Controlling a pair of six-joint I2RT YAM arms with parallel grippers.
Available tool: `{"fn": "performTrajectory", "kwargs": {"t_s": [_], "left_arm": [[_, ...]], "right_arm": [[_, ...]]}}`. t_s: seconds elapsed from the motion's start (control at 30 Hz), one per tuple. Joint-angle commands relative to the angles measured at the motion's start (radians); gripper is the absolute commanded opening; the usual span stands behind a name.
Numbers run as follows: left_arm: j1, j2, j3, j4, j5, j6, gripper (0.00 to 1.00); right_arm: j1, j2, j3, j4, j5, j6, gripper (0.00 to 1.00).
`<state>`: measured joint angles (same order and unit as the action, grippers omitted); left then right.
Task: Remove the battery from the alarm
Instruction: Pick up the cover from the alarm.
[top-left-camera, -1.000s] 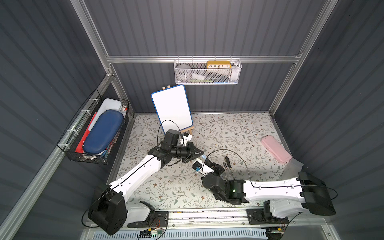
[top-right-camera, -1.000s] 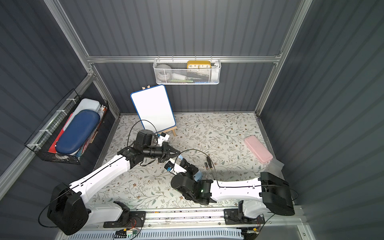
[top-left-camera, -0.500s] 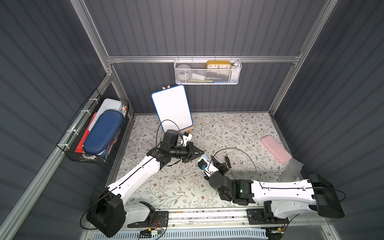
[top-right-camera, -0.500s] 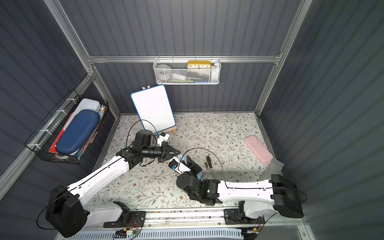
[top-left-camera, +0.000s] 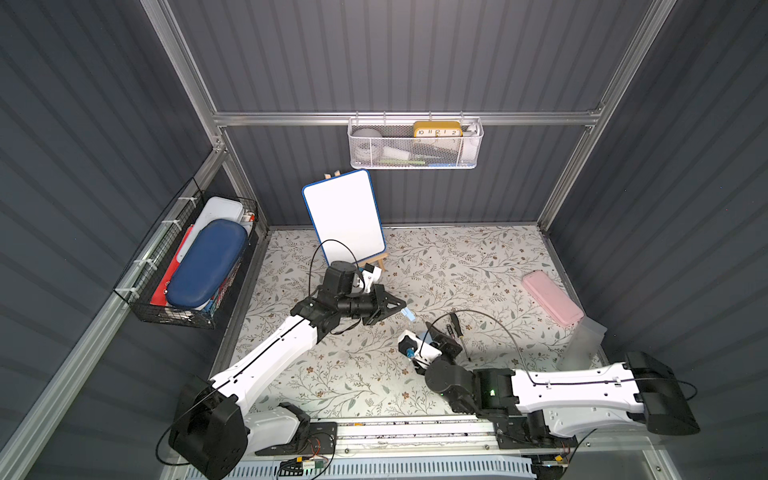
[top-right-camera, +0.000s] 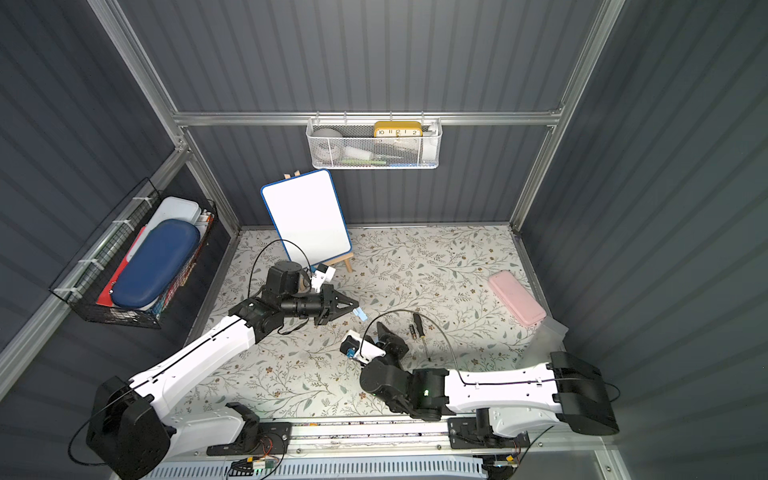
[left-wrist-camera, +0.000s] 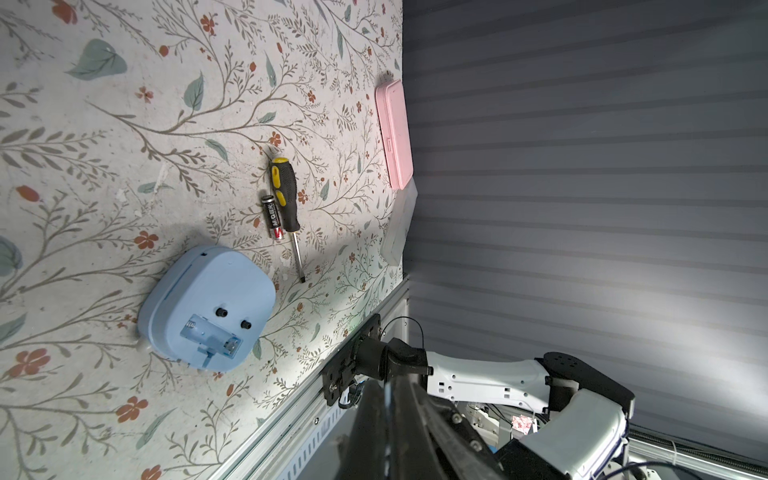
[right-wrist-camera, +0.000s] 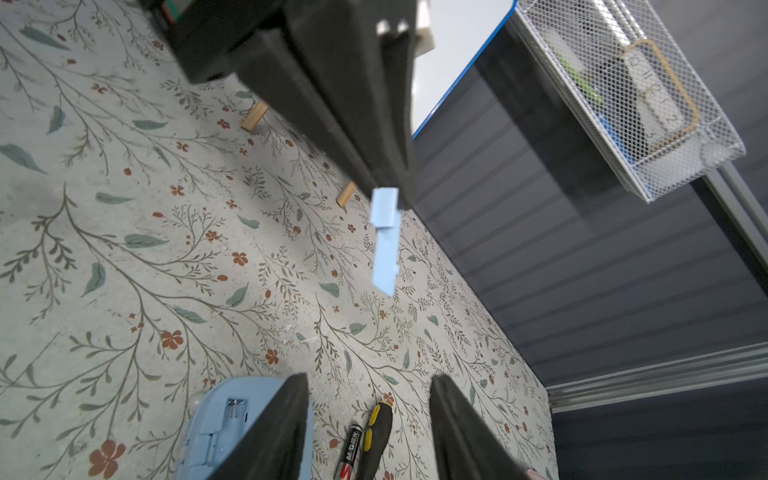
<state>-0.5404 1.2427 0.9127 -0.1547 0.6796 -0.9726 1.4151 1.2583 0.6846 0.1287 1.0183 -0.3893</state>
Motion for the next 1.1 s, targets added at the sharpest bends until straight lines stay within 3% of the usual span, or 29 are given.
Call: {"fn": "performTrajectory", "kwargs": {"t_s": [0.0,0.13,0.4,0.6,1.07], "left_arm": [[0.006,-0.008,0.011,-0.019,-0.008,0.057,0.0],[0.006,-0.002,0.0,-0.014,0.006,0.056,0.0],[0.007,-0.023,0.0,-0.029,-0.016,0.044,0.0],[0.011,-0.038,0.0,-0.015,-0.013,0.058,0.0],[0.011,-0.126,-0.004,-0.097,-0.109,0.158,0.0]], "right_arm": [[0.011,0.058,0.009,0.148,0.067,-0.115,0.52],[0.016,0.157,0.018,0.36,0.113,-0.274,0.52],[0.057,0.317,-0.012,0.97,0.24,-0.699,0.52],[0.093,0.393,-0.06,1.273,0.302,-0.905,0.51],[0.061,0.405,-0.031,1.284,0.266,-0.931,0.47]]}}
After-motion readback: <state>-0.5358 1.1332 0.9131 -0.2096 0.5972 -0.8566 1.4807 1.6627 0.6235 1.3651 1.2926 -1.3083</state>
